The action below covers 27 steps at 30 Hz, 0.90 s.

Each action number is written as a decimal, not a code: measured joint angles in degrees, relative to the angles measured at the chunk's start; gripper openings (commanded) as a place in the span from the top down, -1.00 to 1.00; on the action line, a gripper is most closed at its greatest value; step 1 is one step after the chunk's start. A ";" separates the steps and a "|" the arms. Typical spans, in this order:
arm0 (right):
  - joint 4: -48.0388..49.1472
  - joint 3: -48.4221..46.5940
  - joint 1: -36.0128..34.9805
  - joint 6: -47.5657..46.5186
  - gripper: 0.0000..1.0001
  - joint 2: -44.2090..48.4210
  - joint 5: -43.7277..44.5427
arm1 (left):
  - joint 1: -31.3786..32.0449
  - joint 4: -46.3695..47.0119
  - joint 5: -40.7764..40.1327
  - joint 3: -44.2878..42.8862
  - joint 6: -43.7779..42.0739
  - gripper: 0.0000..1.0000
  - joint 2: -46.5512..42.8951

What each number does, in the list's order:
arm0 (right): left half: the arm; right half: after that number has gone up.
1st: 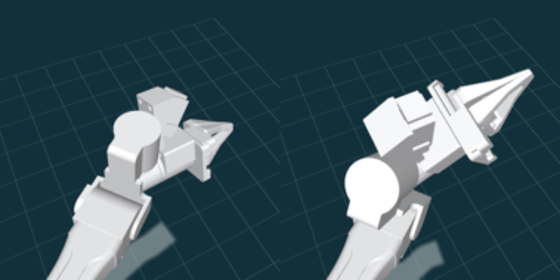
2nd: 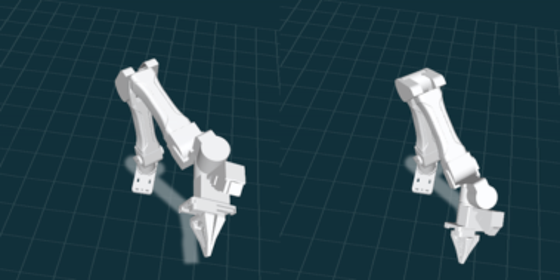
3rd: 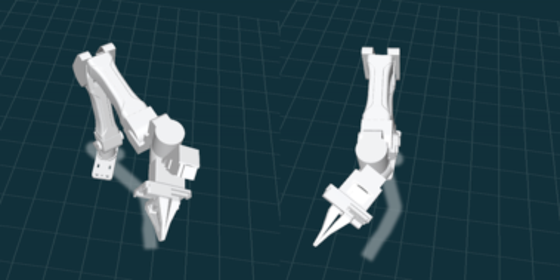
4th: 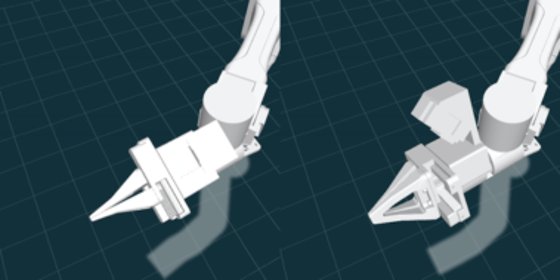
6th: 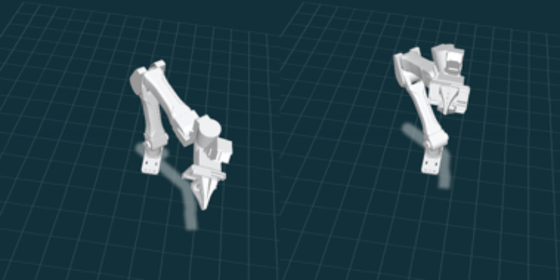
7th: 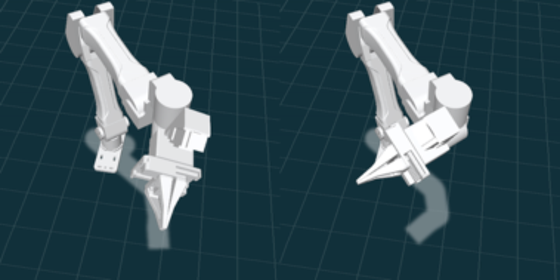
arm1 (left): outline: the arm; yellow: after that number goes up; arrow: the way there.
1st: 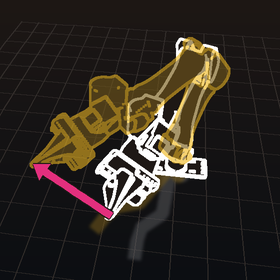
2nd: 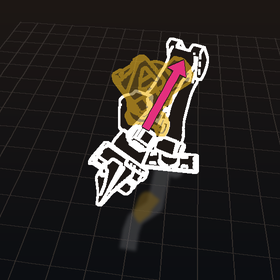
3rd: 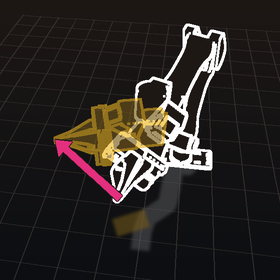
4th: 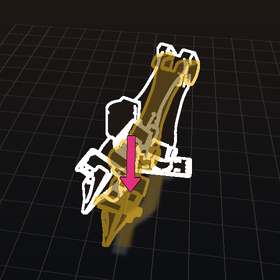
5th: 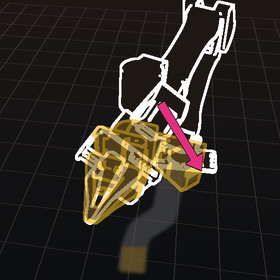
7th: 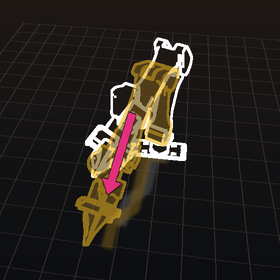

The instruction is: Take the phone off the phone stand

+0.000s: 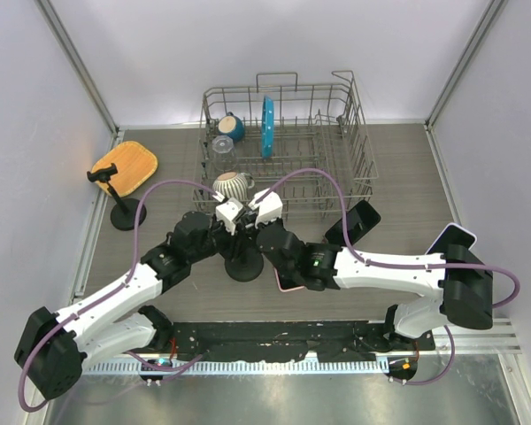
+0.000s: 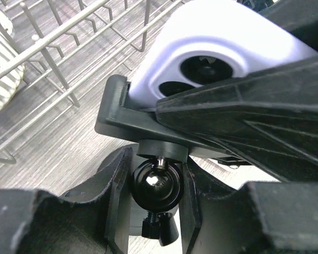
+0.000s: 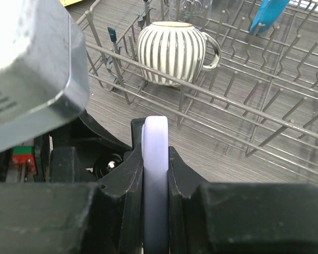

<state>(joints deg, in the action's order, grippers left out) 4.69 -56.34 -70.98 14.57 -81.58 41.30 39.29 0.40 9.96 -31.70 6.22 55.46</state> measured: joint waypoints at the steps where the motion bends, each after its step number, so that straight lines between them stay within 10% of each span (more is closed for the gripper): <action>1: -0.24 -0.04 -0.17 0.31 0.98 0.02 0.26 | -0.42 -0.20 0.42 -0.02 0.87 1.00 0.00; 27: -7.56 2.56 -0.79 14.25 0.98 5.68 3.23 | -3.63 -3.21 0.90 -0.61 9.94 1.00 -1.86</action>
<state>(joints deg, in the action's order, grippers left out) -2.87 -53.78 -71.77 28.82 -75.90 44.53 35.66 -2.81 10.85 -32.32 16.16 53.60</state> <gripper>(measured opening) 0.223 0.374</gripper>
